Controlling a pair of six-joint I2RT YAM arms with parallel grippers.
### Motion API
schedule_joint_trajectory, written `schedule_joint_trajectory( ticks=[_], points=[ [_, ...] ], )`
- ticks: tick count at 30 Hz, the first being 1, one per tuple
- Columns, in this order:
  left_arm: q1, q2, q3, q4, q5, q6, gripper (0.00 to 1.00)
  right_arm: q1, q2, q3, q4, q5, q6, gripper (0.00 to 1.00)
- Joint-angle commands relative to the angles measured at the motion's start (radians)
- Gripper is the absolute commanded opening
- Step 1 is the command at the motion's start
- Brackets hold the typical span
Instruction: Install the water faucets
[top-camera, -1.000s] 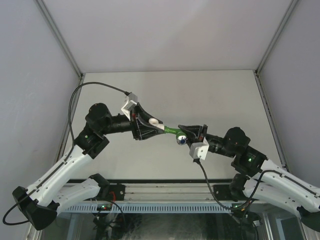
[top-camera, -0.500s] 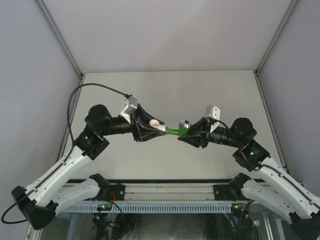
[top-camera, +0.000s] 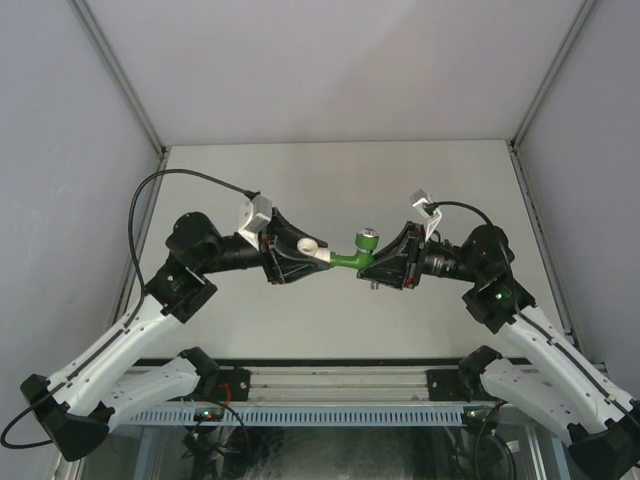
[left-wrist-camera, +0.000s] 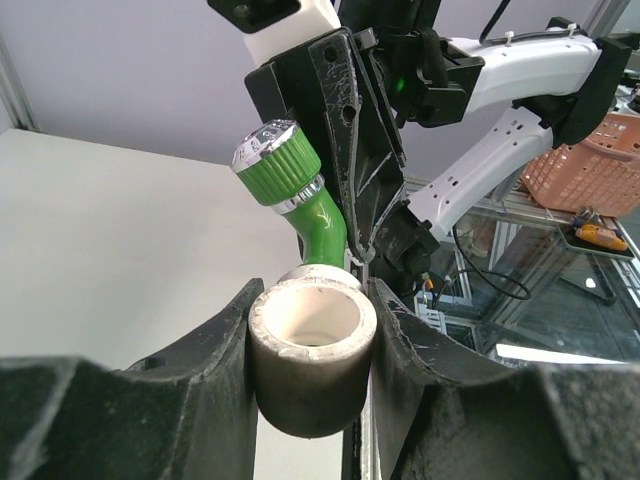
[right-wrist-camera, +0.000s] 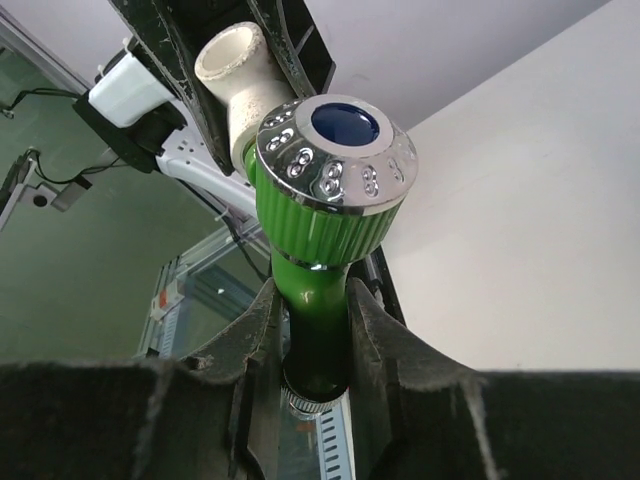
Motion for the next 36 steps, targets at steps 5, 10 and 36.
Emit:
schedule_joint_trajectory(
  ticks=[5,10,36],
  points=[
    [-0.004,-0.033,0.02,-0.006,-0.04,0.077,0.0,-0.018,-0.075,0.078,-0.013,0.234,0.01,0.09],
    [-0.004,-0.046,0.005,0.037,-0.044,0.03,0.0,-0.018,-0.092,0.078,-0.045,0.281,-0.044,0.12],
    [-0.004,-0.038,0.01,0.081,-0.065,-0.015,0.0,-0.016,-0.183,0.052,-0.11,0.275,-0.506,0.51]
  ],
)
